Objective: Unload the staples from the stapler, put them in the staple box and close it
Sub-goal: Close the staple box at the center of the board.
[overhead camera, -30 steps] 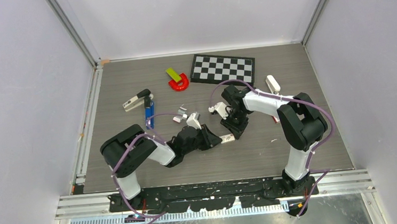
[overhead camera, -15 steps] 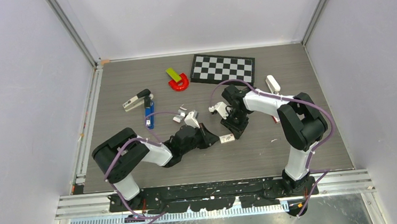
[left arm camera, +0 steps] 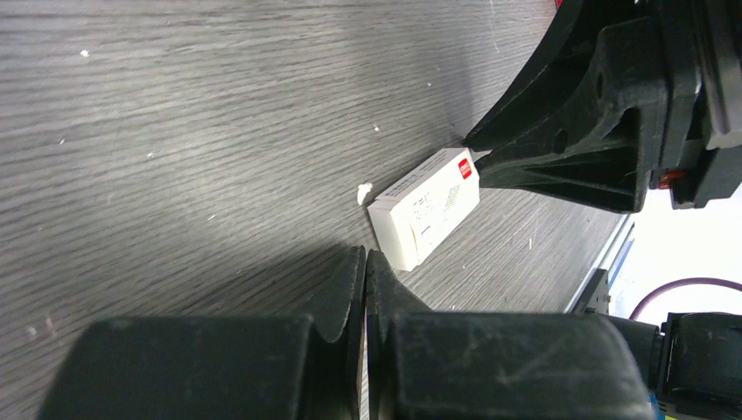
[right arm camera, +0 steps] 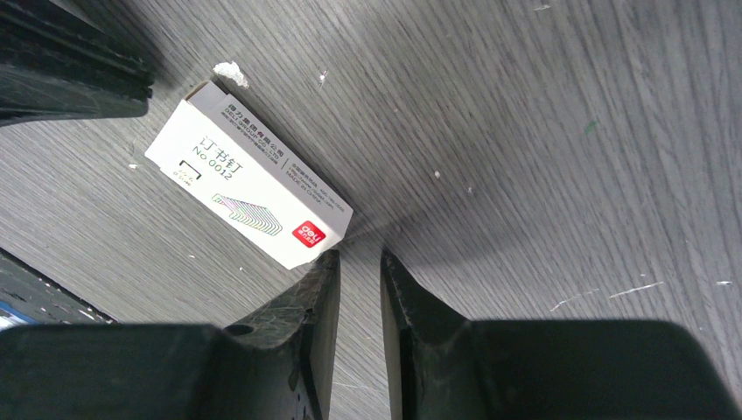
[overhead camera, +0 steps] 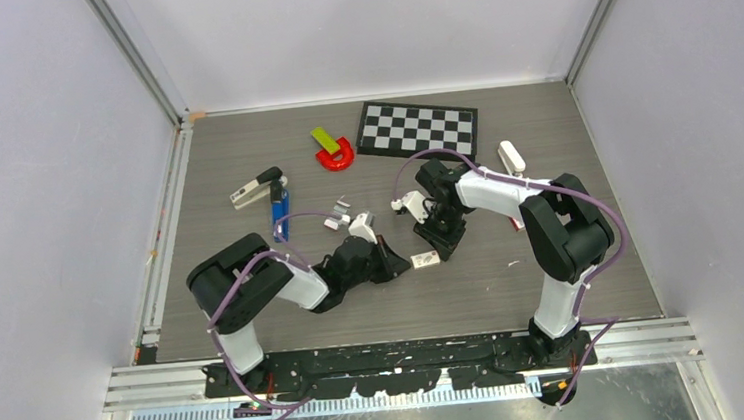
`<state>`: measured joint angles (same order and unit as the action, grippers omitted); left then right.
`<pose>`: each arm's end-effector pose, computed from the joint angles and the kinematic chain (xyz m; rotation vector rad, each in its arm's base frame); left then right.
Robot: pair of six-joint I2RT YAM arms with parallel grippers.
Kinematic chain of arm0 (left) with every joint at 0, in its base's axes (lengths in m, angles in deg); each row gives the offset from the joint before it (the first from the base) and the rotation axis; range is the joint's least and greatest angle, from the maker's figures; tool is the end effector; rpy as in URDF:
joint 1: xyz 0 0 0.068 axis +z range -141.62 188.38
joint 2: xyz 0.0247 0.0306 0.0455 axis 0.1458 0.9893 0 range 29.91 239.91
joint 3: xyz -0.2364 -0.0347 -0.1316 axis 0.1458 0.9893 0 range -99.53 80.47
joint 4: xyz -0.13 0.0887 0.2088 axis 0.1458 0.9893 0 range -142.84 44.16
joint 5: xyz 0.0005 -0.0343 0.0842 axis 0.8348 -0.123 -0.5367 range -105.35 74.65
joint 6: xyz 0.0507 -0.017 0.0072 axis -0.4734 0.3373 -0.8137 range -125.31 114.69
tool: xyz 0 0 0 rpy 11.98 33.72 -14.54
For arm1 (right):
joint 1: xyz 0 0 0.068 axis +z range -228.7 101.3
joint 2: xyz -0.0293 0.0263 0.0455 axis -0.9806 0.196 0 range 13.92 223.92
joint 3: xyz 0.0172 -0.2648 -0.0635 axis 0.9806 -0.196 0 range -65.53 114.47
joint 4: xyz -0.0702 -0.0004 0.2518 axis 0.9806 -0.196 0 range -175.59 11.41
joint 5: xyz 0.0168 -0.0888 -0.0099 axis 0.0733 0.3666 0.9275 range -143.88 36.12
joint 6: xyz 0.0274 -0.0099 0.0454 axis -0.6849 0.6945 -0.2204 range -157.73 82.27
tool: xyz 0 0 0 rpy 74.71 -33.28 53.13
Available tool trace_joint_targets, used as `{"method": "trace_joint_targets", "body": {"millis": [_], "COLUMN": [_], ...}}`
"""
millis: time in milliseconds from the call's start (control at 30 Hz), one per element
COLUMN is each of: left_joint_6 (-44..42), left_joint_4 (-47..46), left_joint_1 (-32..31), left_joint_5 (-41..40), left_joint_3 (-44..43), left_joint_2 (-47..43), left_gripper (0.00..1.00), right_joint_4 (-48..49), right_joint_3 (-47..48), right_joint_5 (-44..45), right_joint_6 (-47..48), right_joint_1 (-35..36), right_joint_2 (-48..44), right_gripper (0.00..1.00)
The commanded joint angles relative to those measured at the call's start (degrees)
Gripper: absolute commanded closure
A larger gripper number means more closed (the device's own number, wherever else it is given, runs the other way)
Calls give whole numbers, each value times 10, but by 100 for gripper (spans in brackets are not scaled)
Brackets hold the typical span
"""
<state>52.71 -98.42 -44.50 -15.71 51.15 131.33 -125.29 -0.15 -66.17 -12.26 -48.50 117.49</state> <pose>0.1828 -0.2412 0.1086 -0.1055 2.2545 -1.1458 0.2740 0.1682 0.1575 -1.4341 2.6845 0.3332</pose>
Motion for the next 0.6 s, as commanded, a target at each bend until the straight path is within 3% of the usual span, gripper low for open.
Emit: {"method": "trace_joint_targets", "body": {"millis": [0, 567], "left_joint_6": [-7, -4], "left_joint_4": [-17, -19], "left_joint_1": [-3, -7], "left_joint_5": [1, 18], "left_joint_3": [-21, -31], "left_joint_2": [16, 30], "left_gripper": [100, 100], "right_joint_4": [18, 17], "right_joint_3": [10, 11], "right_joint_5": [3, -5], "right_joint_6": [2, -2], "right_joint_1": [-2, 0], "right_joint_2": [13, 16], "right_gripper": [71, 71]}}
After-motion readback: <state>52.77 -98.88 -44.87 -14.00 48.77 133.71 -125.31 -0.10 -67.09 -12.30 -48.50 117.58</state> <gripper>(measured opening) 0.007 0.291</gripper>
